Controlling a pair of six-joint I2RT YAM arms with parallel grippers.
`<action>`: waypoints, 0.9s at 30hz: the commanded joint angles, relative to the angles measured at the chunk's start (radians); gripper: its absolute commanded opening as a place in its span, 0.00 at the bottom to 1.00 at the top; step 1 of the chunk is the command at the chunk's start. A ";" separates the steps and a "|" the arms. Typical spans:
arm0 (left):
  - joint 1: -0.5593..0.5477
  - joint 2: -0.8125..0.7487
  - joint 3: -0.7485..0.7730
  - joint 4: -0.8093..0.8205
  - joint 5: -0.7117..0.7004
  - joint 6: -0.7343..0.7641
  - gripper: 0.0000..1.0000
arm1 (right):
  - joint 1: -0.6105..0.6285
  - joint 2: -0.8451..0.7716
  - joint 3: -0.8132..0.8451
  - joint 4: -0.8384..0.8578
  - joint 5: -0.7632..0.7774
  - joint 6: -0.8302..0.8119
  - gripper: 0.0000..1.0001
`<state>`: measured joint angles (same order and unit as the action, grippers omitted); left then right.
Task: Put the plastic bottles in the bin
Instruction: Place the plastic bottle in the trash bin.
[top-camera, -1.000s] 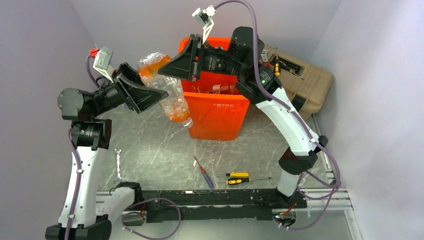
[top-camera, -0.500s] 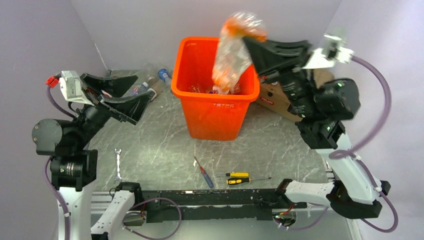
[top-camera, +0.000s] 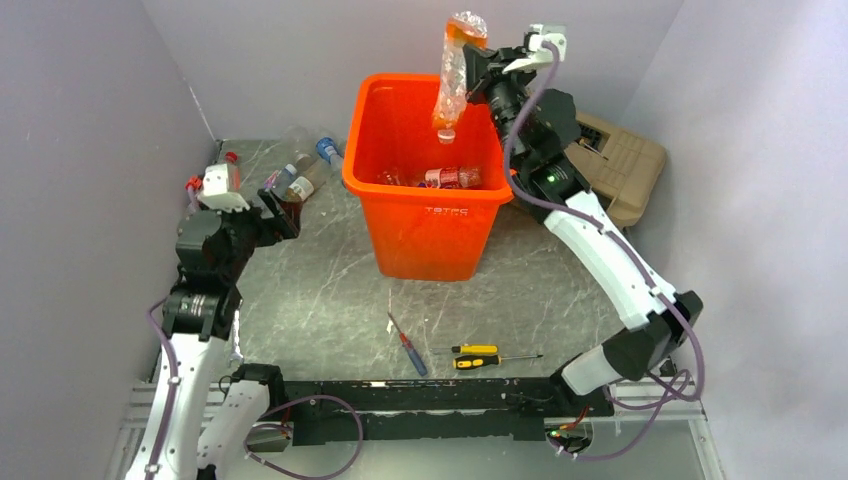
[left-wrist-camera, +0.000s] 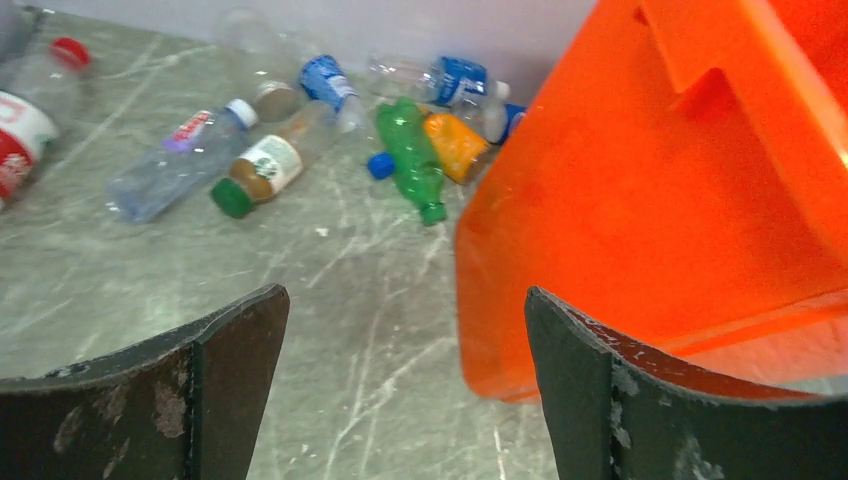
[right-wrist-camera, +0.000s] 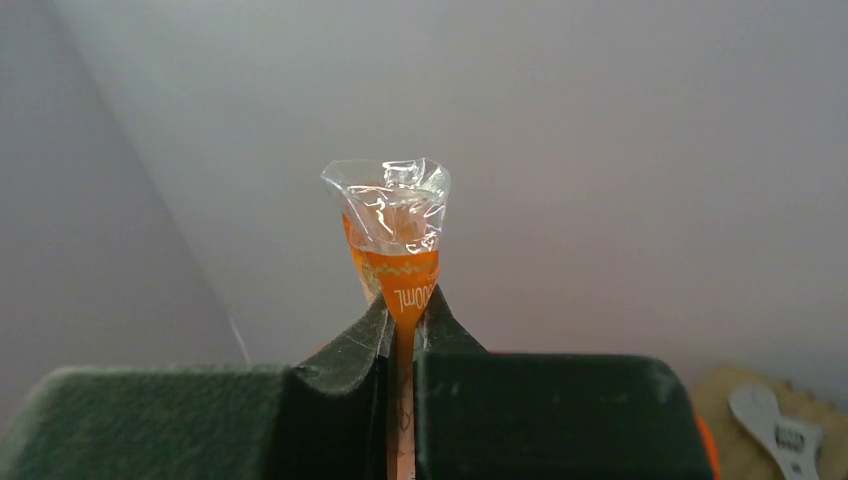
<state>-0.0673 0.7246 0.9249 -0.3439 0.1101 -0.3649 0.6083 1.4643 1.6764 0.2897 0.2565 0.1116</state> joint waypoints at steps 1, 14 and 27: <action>-0.029 -0.119 -0.059 0.061 -0.200 0.066 0.92 | -0.065 0.010 0.062 -0.107 -0.032 0.144 0.00; -0.082 -0.185 -0.127 0.075 -0.330 0.102 0.92 | -0.081 0.043 0.056 -0.432 -0.251 0.316 0.00; -0.094 -0.222 -0.139 0.062 -0.335 0.112 0.93 | -0.079 -0.001 0.075 -0.643 -0.356 0.320 0.42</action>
<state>-0.1581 0.5182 0.7891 -0.3027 -0.2096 -0.2703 0.5274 1.5326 1.7176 -0.3153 -0.0639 0.4210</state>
